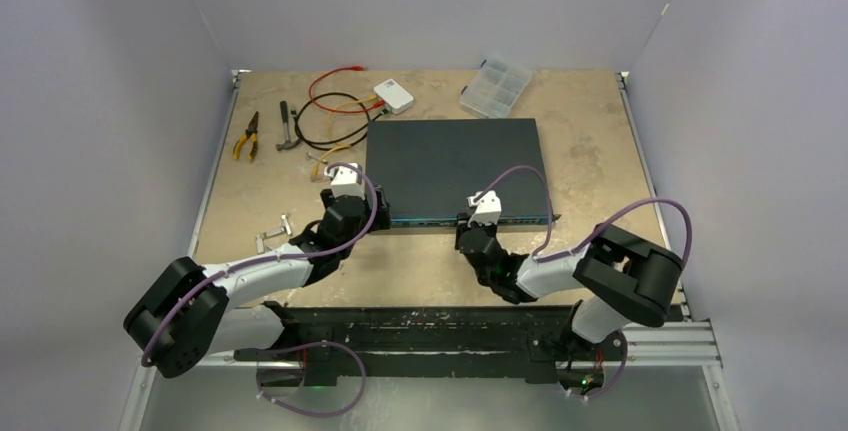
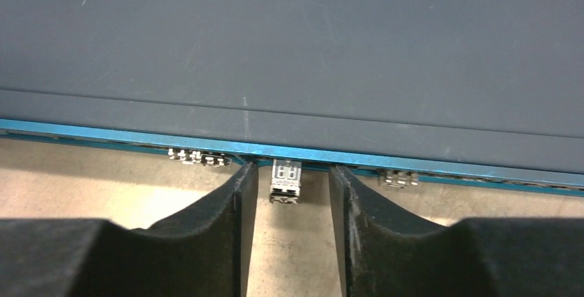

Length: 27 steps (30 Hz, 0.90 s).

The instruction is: Insert the plug into the switch port

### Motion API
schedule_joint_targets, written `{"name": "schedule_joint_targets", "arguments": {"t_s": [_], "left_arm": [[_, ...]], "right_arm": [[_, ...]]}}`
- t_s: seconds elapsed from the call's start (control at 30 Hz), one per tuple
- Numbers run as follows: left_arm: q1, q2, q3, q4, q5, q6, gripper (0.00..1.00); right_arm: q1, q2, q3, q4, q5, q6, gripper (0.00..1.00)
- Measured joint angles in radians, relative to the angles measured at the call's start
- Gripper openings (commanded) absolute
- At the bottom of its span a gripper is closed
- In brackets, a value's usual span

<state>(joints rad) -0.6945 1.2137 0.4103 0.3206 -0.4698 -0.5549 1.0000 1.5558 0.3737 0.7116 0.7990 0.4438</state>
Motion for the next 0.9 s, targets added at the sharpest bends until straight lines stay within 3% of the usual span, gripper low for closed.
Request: {"name": "schedule_joint_targets", "arguments": {"t_s": [0.17, 0.27, 0.9], "left_arm": [[0.000, 0.000, 0.000, 0.000, -0.003, 0.000, 0.83], [0.000, 0.000, 0.000, 0.000, -0.003, 0.000, 0.83], [0.000, 0.000, 0.000, 0.000, -0.006, 0.000, 0.83]], "right_arm": [[-0.012, -0.092, 0.002, -0.122, -0.010, 0.060, 0.66], [-0.019, -0.154, 0.007, -0.190, -0.012, 0.099, 0.71], [-0.032, -0.304, 0.105, -0.692, -0.127, 0.406, 0.70]]}}
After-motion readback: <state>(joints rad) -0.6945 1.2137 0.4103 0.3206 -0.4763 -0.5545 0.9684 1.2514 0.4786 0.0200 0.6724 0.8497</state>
